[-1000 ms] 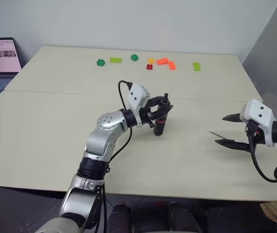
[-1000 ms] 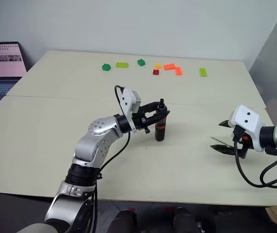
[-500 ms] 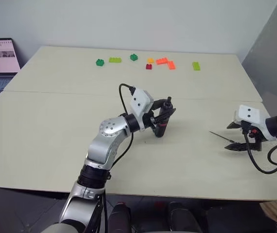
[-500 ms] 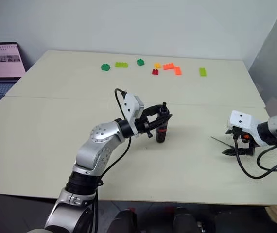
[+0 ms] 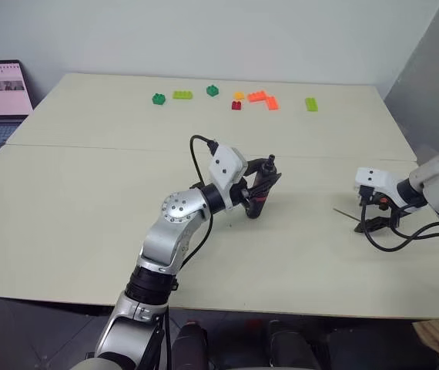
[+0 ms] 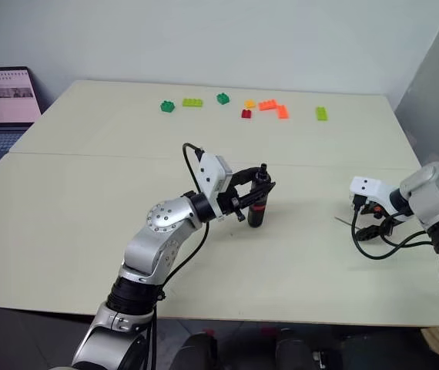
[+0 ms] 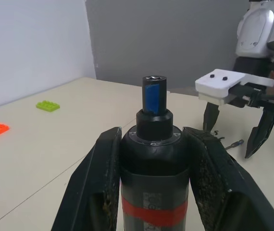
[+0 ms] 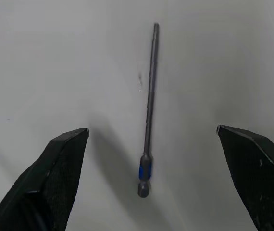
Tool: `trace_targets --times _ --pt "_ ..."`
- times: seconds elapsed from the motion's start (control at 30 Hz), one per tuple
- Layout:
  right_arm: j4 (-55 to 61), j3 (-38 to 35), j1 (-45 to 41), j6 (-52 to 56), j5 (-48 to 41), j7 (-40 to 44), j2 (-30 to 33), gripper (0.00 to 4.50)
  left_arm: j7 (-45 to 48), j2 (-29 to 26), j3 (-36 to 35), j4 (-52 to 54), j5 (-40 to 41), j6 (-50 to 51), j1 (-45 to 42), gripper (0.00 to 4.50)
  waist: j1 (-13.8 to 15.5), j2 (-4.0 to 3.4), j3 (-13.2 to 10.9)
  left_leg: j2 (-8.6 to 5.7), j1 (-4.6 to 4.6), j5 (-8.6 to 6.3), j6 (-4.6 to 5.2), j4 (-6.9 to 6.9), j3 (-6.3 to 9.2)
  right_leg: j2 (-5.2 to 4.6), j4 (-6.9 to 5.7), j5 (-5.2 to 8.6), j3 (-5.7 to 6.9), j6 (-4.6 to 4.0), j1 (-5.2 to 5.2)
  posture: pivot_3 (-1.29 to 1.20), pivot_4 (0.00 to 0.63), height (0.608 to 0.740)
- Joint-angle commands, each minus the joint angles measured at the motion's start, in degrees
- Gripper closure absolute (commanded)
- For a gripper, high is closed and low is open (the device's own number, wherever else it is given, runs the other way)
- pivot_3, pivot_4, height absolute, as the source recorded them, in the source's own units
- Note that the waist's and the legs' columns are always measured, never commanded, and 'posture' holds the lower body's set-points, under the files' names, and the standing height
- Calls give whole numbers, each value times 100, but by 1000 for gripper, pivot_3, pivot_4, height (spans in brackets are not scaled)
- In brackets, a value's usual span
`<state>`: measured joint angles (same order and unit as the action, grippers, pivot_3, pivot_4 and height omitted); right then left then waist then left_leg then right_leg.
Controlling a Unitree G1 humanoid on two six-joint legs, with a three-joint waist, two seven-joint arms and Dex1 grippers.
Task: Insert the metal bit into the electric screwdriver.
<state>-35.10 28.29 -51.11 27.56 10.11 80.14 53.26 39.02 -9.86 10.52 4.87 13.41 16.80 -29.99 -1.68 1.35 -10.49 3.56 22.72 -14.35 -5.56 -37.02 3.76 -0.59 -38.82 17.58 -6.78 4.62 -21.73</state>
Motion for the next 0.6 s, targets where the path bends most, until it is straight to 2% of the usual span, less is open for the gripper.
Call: trace_targets --times 0.03,0.1,0.2,0.5,0.6 --pt "-444 -4 -283 -200 272 -2 -109 0 -29 46 72 75 11 -45 23 2858 -12 0 0 0 -2 0 0 0 -1 0 -1 0 -1 0 0 0 150 740" --pt "-583 -3 -331 -261 345 15 -175 0 -56 58 61 81 22 -43 16 2858 -9 0 0 0 -2 0 0 -1 0 0 -3 0 0 0 1 0 150 740" --pt "-732 10 -352 -370 481 15 -264 437 -94 58 50 71 21 -55 1 2858 -10 0 0 0 -2 0 0 -3 0 0 -4 0 -1 0 3 0 150 740" --pt "-608 21 -161 -580 742 215 -230 2708 -108 40 23 -9 11 -78 -79 2858 -6 0 1 0 -3 0 0 -3 2 0 -4 0 2 0 5 0 150 740" --pt "-327 -9 -19 -444 755 338 -199 3180 -106 40 23 -28 11 -88 -93 2858 -1 0 1 0 -15 0 0 -2 4 0 -4 0 4 1 18 0 150 740"
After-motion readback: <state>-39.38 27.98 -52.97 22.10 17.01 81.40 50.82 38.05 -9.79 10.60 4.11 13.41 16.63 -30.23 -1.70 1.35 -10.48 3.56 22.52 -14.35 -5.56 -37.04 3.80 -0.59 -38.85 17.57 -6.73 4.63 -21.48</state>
